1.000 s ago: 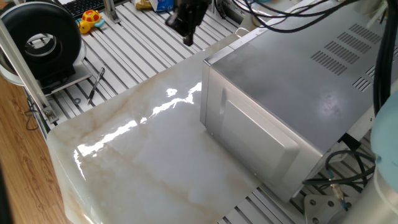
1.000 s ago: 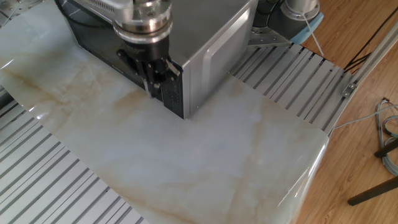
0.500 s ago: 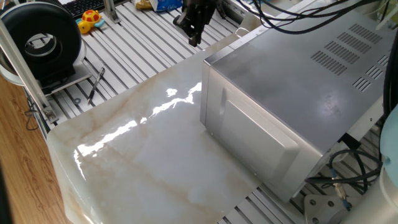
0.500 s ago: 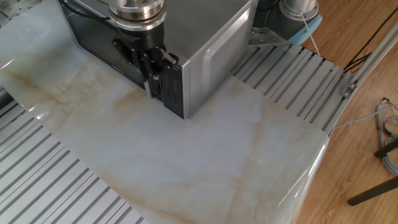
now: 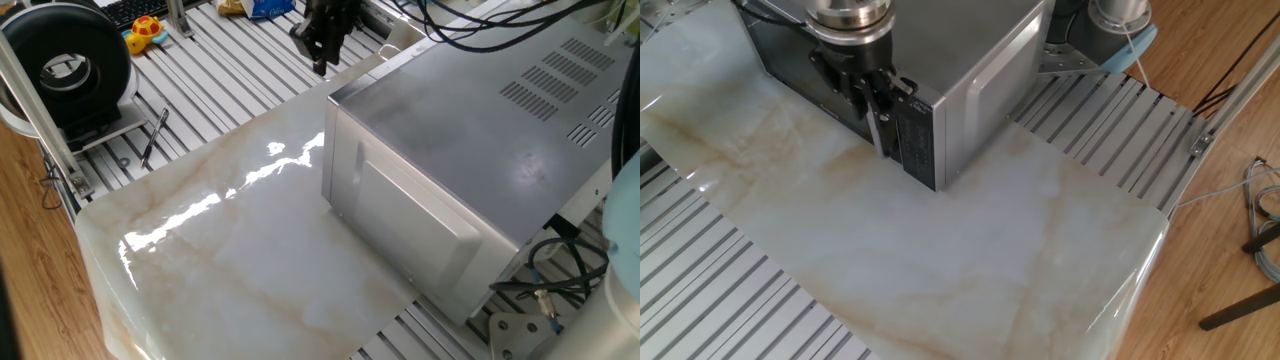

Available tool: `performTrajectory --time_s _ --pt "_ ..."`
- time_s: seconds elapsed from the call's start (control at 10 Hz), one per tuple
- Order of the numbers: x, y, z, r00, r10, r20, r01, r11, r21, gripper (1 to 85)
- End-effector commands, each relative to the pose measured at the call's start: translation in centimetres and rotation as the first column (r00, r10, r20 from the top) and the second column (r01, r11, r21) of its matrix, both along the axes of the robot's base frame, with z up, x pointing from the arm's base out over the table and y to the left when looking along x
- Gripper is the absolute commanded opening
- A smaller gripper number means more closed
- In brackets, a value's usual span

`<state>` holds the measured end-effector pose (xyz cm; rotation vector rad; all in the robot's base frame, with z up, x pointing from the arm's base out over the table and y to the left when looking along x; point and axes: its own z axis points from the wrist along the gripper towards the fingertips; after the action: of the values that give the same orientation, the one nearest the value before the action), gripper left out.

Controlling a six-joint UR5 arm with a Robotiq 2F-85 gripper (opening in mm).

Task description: Open the microwave door

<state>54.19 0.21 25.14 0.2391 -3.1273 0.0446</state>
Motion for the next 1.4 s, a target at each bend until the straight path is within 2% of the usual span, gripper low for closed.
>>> performTrajectory --time_s 0.0,0.3,0.4,0.5,0.6,0.7,1.1,1.3 --pt "-0.4 -1.2 0.7 0.999 -0.045 -0.013 0.045 0.999 -0.02 31.3" --pt "-0.6 -2.4 0.5 0.997 -0.069 -0.02 0.068 0.997 -0.04 30.7" --pt "-0.9 -2.4 0.9 0.997 -0.075 -0.027 0.075 0.997 -0.022 30.7" --pt "-0.5 -1.5 1.8 0.993 -0.12 -0.003 0.12 0.993 -0.004 32.7" --pt "-0.1 -1.8 2.2 0.988 -0.152 0.02 0.152 0.988 -0.014 32.7" --pt "-0.1 -1.8 2.2 0.986 -0.164 0.02 0.164 0.986 -0.014 33.0" --pt "-0.9 -1.7 2.2 0.989 -0.148 -0.013 0.147 0.989 -0.016 36.0" --pt "-0.5 -1.3 2.2 0.991 -0.136 0.0 0.136 0.991 0.0 35.3"
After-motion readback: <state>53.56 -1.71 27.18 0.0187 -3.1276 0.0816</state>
